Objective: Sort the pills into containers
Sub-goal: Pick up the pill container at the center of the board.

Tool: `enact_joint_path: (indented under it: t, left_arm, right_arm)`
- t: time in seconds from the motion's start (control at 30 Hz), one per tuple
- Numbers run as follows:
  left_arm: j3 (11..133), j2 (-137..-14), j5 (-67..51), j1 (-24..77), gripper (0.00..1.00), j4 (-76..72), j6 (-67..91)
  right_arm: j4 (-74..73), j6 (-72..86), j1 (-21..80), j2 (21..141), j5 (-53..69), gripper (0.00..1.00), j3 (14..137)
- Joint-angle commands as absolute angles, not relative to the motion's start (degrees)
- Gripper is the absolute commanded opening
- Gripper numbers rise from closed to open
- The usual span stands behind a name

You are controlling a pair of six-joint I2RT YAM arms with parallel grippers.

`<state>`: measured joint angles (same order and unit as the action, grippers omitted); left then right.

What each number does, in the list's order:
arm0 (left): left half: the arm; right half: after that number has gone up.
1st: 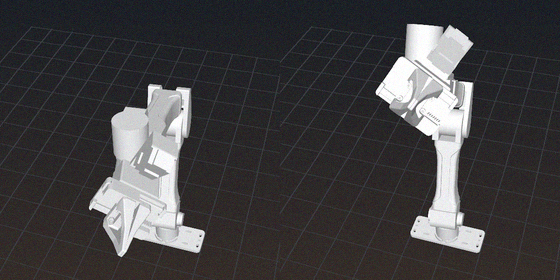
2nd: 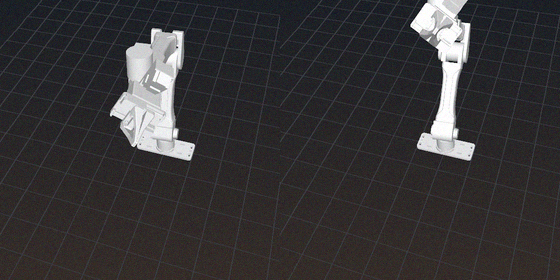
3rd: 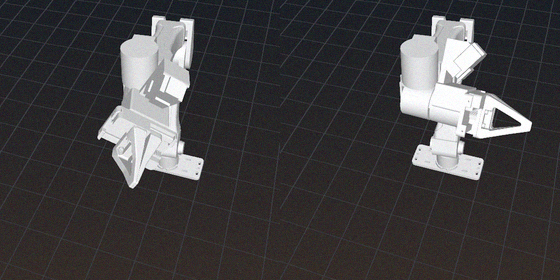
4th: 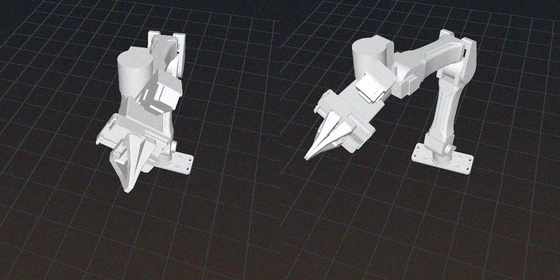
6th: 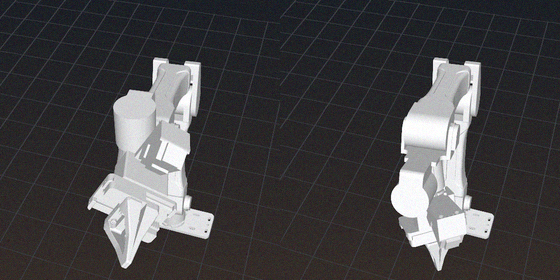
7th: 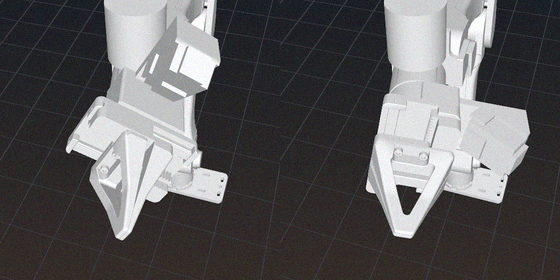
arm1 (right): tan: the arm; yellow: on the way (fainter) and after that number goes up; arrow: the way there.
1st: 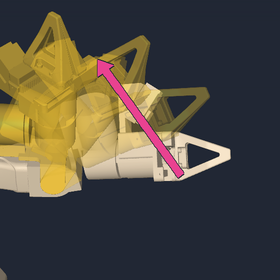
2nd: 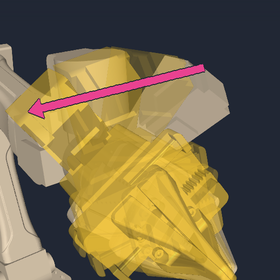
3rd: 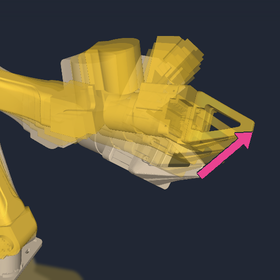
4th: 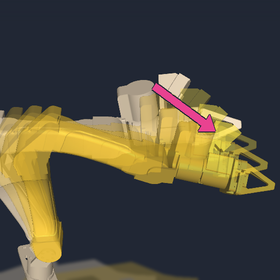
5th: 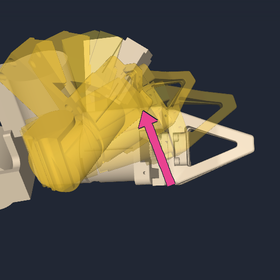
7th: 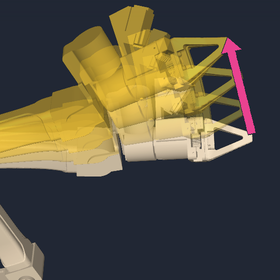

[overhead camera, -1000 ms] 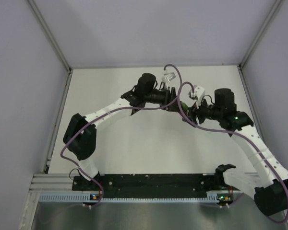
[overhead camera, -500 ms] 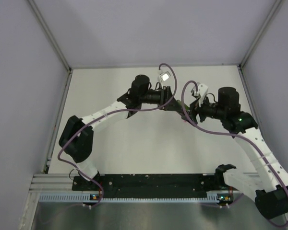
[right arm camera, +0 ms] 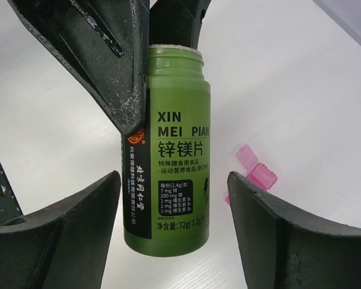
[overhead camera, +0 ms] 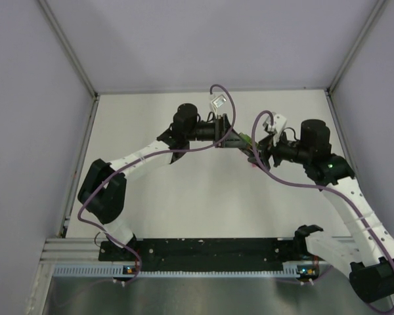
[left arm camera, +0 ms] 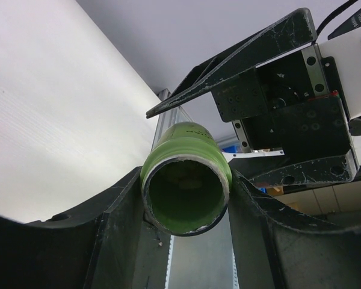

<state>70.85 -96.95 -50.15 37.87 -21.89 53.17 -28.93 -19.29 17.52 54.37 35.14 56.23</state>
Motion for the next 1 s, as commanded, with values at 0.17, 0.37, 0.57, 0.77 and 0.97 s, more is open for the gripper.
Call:
enact_joint_path:
  t: [0.17, 0.37, 0.57, 0.77, 0.97]
  left_arm:
    - [69.4, -93.9, -51.2, 37.7, 0.00, -31.7, 59.1]
    - [69.3, -93.6, -51.2, 37.7, 0.00, -31.0, 58.6]
    - [69.5, -93.3, -51.1, 37.8, 0.00, -29.7, 57.6]
    - [69.8, -93.2, -50.9, 37.9, 0.00, -28.0, 56.1]
    - [70.0, -93.1, -51.1, 37.9, 0.00, -27.2, 55.0]
  right_arm:
    - [-25.8, -18.3, 18.2, 53.6, 37.1, 0.67, 55.6]
    - [-25.6, -18.2, 18.2, 53.7, 37.0, 0.59, 55.8]
    - [-25.4, -18.0, 18.1, 54.1, 37.1, 0.55, 56.0]
    - [-25.0, -17.9, 18.1, 54.2, 37.1, 0.57, 56.0]
    - [-24.8, -17.8, 18.1, 54.1, 37.2, 0.21, 55.7]
